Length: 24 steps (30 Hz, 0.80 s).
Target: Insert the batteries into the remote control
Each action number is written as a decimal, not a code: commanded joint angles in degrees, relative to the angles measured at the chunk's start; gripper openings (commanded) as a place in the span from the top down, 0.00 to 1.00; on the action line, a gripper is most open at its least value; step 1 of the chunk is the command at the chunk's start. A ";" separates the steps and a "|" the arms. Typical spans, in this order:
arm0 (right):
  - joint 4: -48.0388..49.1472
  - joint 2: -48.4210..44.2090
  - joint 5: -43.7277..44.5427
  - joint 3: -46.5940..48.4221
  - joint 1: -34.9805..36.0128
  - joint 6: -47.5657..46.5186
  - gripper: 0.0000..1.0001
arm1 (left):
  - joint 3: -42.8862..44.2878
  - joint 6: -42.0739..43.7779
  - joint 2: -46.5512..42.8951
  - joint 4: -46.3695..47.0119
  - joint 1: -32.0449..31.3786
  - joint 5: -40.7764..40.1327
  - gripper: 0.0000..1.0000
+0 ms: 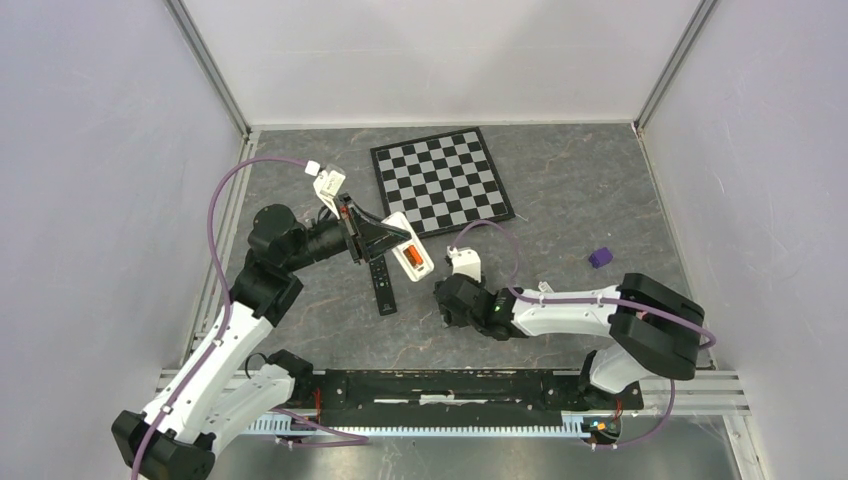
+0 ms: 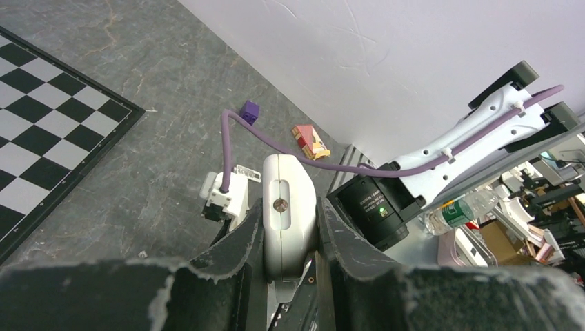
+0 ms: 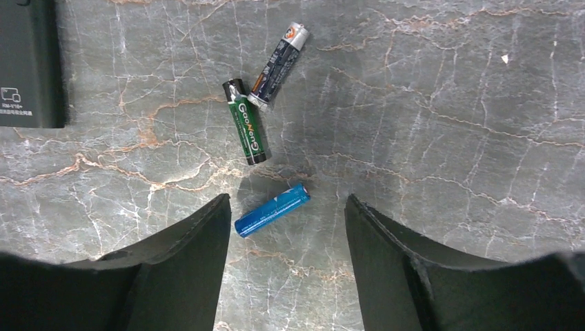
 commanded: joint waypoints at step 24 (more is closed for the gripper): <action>-6.16 1.04 2.71 -0.73 -0.23 -1.42 0.86 | 1.22 2.78 -2.43 -3.04 0.10 -5.95 0.98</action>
